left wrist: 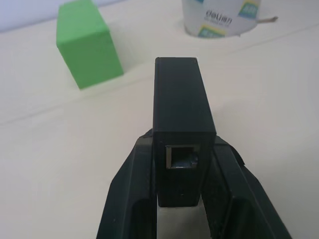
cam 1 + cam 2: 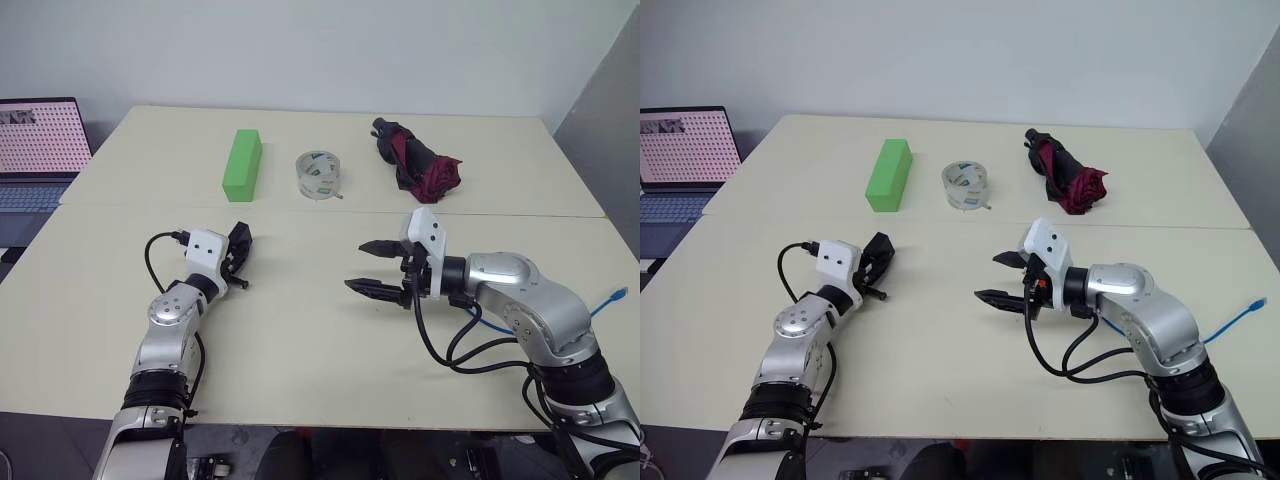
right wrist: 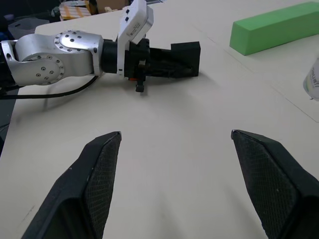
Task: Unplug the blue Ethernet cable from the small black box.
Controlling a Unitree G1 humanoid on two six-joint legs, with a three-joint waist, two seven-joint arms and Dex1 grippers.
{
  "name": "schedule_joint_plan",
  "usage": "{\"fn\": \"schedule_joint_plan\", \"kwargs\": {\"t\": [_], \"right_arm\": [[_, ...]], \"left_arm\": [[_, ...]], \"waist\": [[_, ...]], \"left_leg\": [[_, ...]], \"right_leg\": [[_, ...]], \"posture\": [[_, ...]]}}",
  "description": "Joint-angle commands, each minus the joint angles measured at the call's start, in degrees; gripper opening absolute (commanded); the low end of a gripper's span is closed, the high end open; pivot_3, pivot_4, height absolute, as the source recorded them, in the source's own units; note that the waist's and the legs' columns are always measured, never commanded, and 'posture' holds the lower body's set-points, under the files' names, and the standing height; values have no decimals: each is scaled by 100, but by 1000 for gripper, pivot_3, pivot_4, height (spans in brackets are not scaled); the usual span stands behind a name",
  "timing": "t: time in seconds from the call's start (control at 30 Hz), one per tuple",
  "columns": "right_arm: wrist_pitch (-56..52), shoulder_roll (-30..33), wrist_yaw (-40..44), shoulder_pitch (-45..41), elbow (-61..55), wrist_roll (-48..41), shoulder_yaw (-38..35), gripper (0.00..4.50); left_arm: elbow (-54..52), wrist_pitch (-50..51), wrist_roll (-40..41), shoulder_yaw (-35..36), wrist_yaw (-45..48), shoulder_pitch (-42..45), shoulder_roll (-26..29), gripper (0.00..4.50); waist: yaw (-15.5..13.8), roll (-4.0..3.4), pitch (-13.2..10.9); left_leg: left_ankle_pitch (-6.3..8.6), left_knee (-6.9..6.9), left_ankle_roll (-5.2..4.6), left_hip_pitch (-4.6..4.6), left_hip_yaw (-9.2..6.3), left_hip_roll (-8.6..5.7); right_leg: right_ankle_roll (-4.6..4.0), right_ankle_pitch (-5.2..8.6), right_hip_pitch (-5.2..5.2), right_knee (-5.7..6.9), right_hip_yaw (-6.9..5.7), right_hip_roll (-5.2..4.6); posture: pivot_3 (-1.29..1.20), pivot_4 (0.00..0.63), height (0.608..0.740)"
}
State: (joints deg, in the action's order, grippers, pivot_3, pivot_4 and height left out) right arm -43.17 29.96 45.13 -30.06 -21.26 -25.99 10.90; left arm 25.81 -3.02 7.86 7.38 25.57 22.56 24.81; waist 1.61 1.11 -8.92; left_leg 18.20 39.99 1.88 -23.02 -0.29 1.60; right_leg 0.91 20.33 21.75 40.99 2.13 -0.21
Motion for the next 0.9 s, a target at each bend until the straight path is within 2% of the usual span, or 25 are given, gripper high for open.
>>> {"fn": "schedule_joint_plan", "kwargs": {"t": [0.03, 0.13, 0.27, 0.4, 0.47, 0.57, 0.73, 0.9], "right_arm": [[-37, 1, -42, -104, -149, -22, -40, 3757], [-73, -2, -85, -71, -189, -27, -56, 3757], [-96, -51, -239, 27, -206, 2, -108, 3757], [-23, 38, -415, 294, -243, 70, -263, 3757], [20, 166, -477, 515, -272, 94, -438, 3757], [74, 416, -528, 894, -290, 80, -833, 3757], [118, 845, -533, 1464, -283, 15, -1528, 3757], [195, 1040, -553, 1746, -209, 70, -1810, 3757]], "left_arm": [[-212, -67, 104, 158, 11, -148, 24, 2239], [-499, 136, 134, 206, -99, -392, -1, 2838], [-1500, 770, 217, 188, -127, -1155, 13, 3756], [-2569, 1341, 260, 224, -101, -1752, 185, 3756], [-3049, 1511, 94, 104, 106, -1954, 495, 3756], [-3600, 1847, 347, 289, 455, -2036, 904, 3756], [-3789, 2321, 748, 654, 993, -1816, 1562, 3756], [-3809, 2602, 1026, 756, 1434, -1661, 1944, 3756]], "waist": [[5, 0, 0], [8, 0, 0], [27, -1, 1], [20, -1, 1], [15, 0, 2], [0, 0, 1], [-6, 0, 1], [13, -3, -1]], "left_leg": [[0, 0, 0, 1, 0, 0], [0, -2, 0, 1, 0, 1], [0, -4, 0, 2, 1, 3], [0, -7, 0, 3, 0, 4], [1, -6, -1, 3, -1, 4], [1, -6, -2, 4, -1, 1], [10, -6, -18, 5, -5, 0], [10, -14, -18, 9, -3, 2]], "right_leg": [[0, 0, 0, 0, 1, 0], [0, 0, 0, 0, 0, 0], [0, 0, 0, 0, 1, 1], [0, 0, -1, -1, 1, 0], [0, 0, -3, 0, 1, 1], [0, 0, -7, -3, 2, 0], [0, 0, -12, -6, 0, 0], [0, 0, -12, -7, 1, 4]], "posture": [[0, 150, 740], [0, 150, 740], [0, 150, 740], [0, 150, 740], [0, 150, 740], [0, 150, 740], [0, 150, 740], [0, 150, 740]]}}
